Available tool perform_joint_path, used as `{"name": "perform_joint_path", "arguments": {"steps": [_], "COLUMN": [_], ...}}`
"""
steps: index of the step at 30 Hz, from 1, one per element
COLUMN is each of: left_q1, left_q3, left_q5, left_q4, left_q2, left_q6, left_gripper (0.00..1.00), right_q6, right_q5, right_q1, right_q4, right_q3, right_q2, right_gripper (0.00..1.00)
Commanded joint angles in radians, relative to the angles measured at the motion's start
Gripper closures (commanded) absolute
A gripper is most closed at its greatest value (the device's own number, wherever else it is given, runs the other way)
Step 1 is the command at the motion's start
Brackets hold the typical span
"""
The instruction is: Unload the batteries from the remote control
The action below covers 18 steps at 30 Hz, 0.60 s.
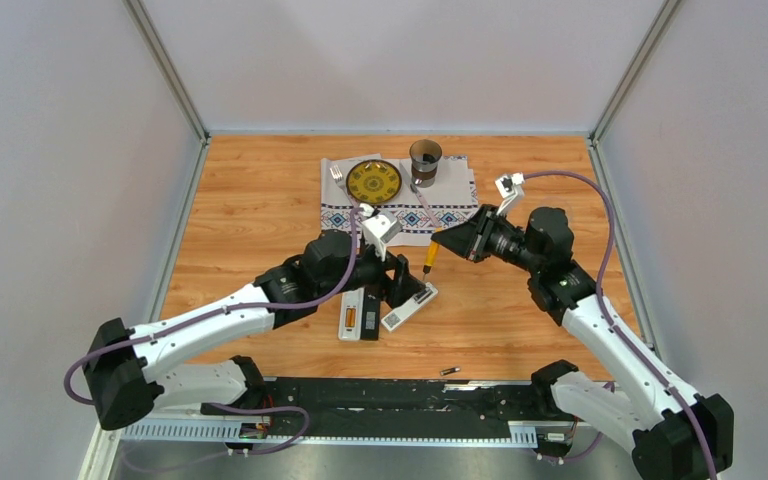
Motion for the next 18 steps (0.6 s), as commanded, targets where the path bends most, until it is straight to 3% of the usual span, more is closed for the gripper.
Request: {"name": "perform_joint_path", "arguments": {"steps": [1, 5, 6, 8, 9, 11, 12, 13, 18], "left_q1": [0.020, 0.021, 0.021, 0.020, 0.021, 0.023, 0.023, 0.023, 0.023], "left_q3": [0.062, 0.099, 0.105, 0.113, 0.113, 0.110, 0.108, 0.105, 0.108], "left_q5": [0.081, 0.142, 0.156, 0.162, 0.162, 0.153, 0.148, 0.145, 0.131], "left_q4": [0.096, 0.110, 0.109, 0.109, 0.112, 0.113, 0.113, 0.109, 0.066], "left_q2": [0.053, 0.106, 0.113, 0.120, 0.119, 0.110, 0.107, 0.104, 0.071], "left_q6": [-0.040, -0.037, -0.034, -0.034, -0.035, -0.032, -0.029, -0.026, 0.007], "left_gripper": [0.16, 0.26, 0.36, 0.48, 0.65, 0.81, 0.94, 0.99, 1.00], "right_q6": [0.054, 0.065, 0.070, 0.070, 0.071, 0.073, 0.071, 0.073, 0.064], "right_q5": [-0.028, -0.025, -0.023, -0.021, -0.024, -0.028, -0.035, -0.040, -0.078], "right_q1": [0.005, 0.005, 0.006, 0.006, 0.005, 0.005, 0.006, 0.005, 0.006], "right_q4": [0.058, 0.056, 0.058, 0.056, 0.056, 0.053, 0.052, 0.052, 0.032], "right_q3": [0.042, 0.037, 0.034, 0.034, 0.037, 0.038, 0.040, 0.045, 0.080], "right_q2": [-0.047, -0.060, -0.064, -0.066, -0.064, -0.064, -0.063, -0.063, -0.055], "right_gripper": [1.00, 1.00, 1.00, 1.00, 1.00, 1.00, 1.00, 1.00, 0.83]}}
